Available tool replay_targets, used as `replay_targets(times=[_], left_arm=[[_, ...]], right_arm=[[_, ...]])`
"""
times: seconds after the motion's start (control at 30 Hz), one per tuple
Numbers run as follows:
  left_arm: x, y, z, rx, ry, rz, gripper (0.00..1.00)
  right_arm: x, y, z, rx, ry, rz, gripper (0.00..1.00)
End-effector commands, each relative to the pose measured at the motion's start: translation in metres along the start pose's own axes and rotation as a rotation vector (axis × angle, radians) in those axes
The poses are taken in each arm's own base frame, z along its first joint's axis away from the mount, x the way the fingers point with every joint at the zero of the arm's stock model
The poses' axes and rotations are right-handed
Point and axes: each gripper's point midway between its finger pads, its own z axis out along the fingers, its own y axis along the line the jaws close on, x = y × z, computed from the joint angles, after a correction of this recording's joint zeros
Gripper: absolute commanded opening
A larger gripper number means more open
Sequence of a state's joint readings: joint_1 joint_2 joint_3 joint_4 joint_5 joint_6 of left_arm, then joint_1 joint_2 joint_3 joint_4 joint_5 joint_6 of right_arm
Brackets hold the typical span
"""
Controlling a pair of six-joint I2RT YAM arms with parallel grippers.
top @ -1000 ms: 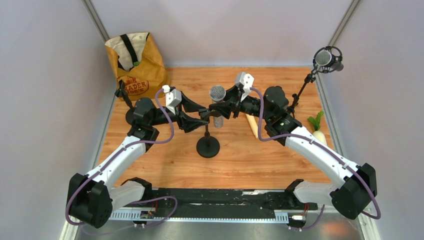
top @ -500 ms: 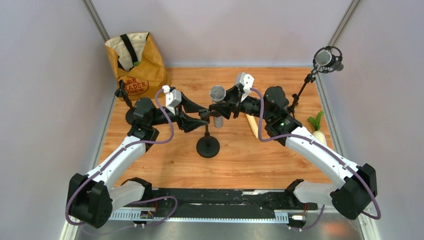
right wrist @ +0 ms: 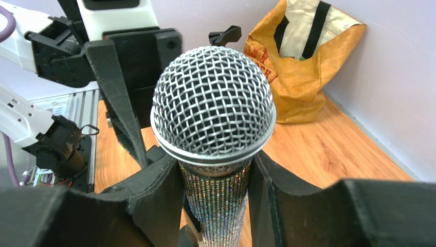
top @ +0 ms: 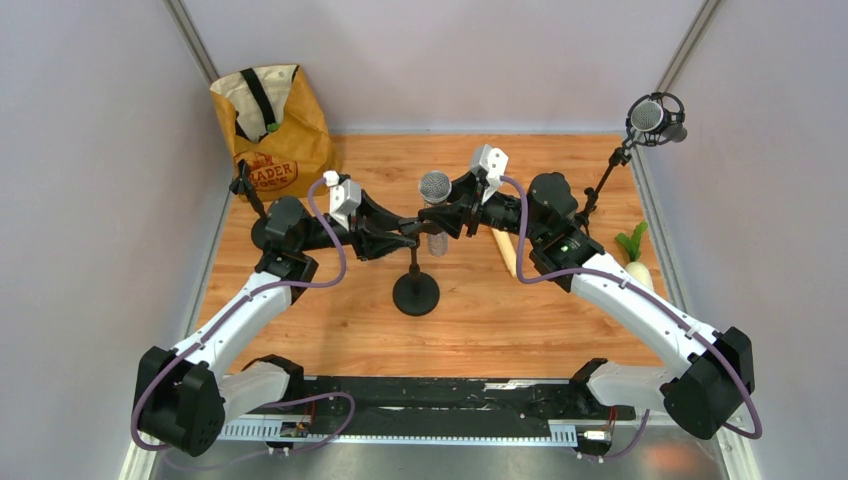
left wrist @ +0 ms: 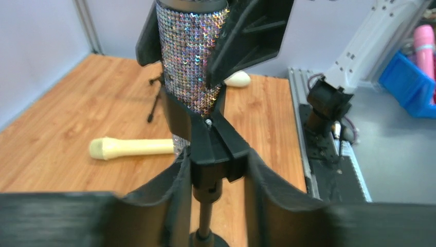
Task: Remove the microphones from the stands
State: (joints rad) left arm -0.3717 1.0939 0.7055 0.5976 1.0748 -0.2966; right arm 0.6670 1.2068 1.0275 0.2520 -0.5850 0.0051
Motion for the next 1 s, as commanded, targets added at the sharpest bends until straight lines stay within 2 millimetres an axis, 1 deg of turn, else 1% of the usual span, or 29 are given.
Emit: replay_targets(times=[0.0,0.03,0.2,0.3,0.37,0.47,0.63,0.7,0.8,0.87,0.97], left_arm=[[-0.010,-0.006,-0.001,0.025,-0.024,0.045,0.18],[-0.010,-0.006,0.000,0.021,-0.025,0.045,0.00],[-0.008,-0.005,0.000,0.015,-0.023,0.042,0.00],[-0.007,-0.004,-0.001,0.009,-0.024,0.047,0.00],[-0.007,-0.003,-0.001,0.005,-0.024,0.049,0.00],[-0.007,-0.001,-0.003,-0.005,-0.026,0.056,0.00],[-0.005,0.000,-0.003,-0.010,-0.024,0.060,0.00],[-0.005,0.000,-0.004,-0.011,-0.024,0.064,0.00],[-0.006,0.000,-0.004,-0.013,-0.024,0.070,0.00],[-0.004,0.000,-0.004,-0.015,-0.021,0.068,0.00],[-0.004,0.000,-0.005,-0.016,-0.019,0.070,0.00]], right_arm=[[-0.015,0.012,-0.003,-0.038,-0.044,-0.021,0.35],[-0.015,0.012,-0.003,-0.037,-0.044,-0.019,0.35],[-0.017,0.012,-0.003,-0.038,-0.047,-0.026,0.35],[-0.019,0.009,-0.004,-0.016,-0.052,-0.032,0.34],[-0.023,-0.002,-0.006,0.050,-0.053,-0.029,0.32],[-0.029,-0.020,-0.012,0.154,-0.053,-0.086,0.30],[-0.036,-0.029,-0.021,0.211,-0.067,-0.106,0.30],[-0.038,-0.041,-0.025,0.283,-0.072,-0.096,0.29],[-0.041,-0.071,-0.036,0.452,-0.082,-0.079,0.27],[-0.039,-0.088,-0.044,0.550,-0.083,-0.080,0.25],[-0.035,-0.102,-0.050,0.618,-0.078,-0.077,0.25]])
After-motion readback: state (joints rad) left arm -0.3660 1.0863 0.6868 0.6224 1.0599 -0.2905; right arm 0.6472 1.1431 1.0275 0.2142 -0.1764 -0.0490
